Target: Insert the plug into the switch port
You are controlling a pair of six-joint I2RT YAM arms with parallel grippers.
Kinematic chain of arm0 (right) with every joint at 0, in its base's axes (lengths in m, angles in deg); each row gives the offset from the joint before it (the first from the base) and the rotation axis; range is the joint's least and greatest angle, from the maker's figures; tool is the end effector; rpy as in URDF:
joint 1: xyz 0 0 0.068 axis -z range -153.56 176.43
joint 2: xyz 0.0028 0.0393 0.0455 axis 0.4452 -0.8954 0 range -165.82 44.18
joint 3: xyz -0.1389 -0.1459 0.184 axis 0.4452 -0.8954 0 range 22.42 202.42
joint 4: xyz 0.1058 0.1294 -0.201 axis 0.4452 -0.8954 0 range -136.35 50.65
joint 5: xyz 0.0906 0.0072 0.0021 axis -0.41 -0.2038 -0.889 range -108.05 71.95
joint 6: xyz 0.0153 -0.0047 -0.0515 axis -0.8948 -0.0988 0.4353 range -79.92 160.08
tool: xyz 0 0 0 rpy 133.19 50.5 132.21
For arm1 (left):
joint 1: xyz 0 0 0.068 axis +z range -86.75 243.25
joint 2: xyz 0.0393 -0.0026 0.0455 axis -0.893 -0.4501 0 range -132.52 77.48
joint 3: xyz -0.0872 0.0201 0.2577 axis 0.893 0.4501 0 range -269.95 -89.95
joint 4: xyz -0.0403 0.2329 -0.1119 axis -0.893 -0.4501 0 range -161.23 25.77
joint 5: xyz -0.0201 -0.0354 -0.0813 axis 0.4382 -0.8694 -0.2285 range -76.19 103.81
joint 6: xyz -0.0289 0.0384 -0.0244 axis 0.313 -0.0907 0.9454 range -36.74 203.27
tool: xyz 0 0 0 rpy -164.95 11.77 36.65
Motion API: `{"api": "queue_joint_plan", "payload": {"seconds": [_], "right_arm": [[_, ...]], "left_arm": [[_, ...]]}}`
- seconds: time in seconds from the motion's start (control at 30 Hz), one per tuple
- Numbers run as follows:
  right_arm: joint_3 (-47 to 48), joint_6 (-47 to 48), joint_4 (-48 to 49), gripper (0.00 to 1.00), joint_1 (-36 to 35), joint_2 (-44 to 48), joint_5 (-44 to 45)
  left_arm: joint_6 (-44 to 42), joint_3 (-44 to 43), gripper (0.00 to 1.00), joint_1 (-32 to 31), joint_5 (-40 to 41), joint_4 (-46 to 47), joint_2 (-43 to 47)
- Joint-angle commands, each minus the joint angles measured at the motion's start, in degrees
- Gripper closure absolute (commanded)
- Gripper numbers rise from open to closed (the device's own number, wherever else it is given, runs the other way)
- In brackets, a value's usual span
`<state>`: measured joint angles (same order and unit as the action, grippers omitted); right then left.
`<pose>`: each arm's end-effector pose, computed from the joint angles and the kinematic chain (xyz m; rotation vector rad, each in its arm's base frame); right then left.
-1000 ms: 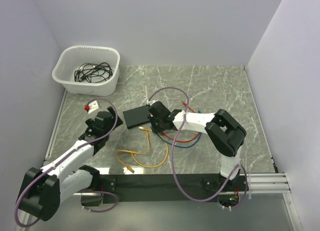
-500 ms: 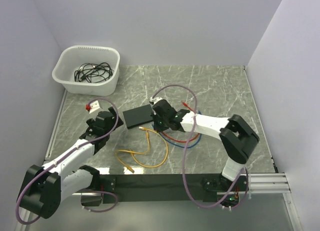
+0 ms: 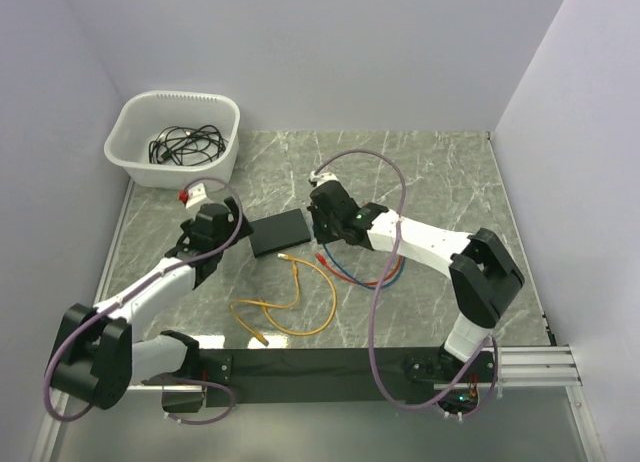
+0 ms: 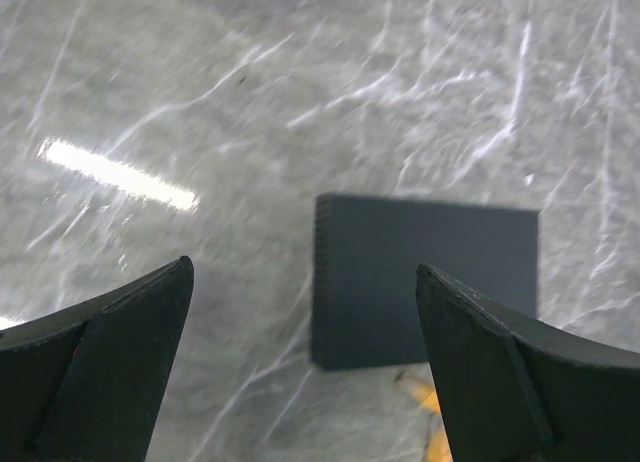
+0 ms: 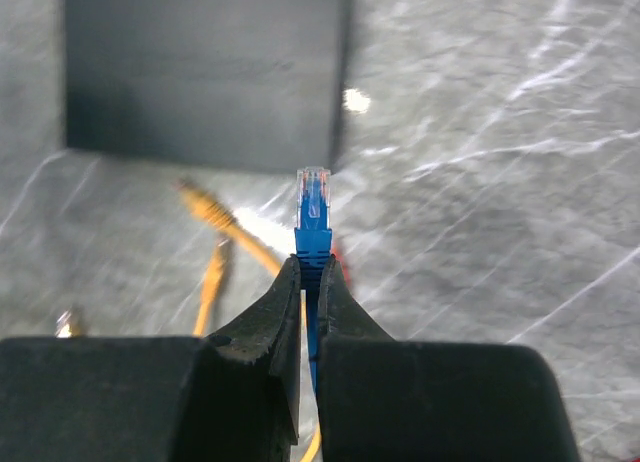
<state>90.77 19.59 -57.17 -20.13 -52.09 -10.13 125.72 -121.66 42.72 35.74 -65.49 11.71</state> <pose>0.2577 0.2651 0.2359 -0.4746 2.3487 0.3996 0.2254 -0.0702 0.2049 -0.6158 2.0550 -0.2238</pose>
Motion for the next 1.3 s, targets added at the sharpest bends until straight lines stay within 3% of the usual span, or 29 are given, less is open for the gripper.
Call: {"api": "queue_joint_plan", "payload": {"seconds": [0.0,0.27,0.67,1.0,1.27], "right_arm": [[3.3,-1.9,-1.8,1.0,3.8,-3.7,1.9],[10.1,-3.4,-5.6,1.0,6.8,-12.8,-0.5],[8.5,-4.0,-3.2,1.0,4.6,-17.5,-6.9],[6.9,-5.2,-1.9,1.0,3.2,-16.8,-7.7],[14.3,-6.2,-3.5,1.0,2.4,-22.1,-10.7]], "left_arm": [[-2.6,-5.5,0.01,3.1,-5.0,5.0,-4.6],[-4.4,-12.0,0.01,7.1,-12.3,9.0,-17.0],[-6.7,-23.6,0.03,8.3,-15.3,8.3,-32.7],[-7.4,-21.7,0.04,8.3,-18.1,11.3,-33.0],[-4.2,-15.9,0.05,8.5,-18.1,12.9,-28.1]]}}
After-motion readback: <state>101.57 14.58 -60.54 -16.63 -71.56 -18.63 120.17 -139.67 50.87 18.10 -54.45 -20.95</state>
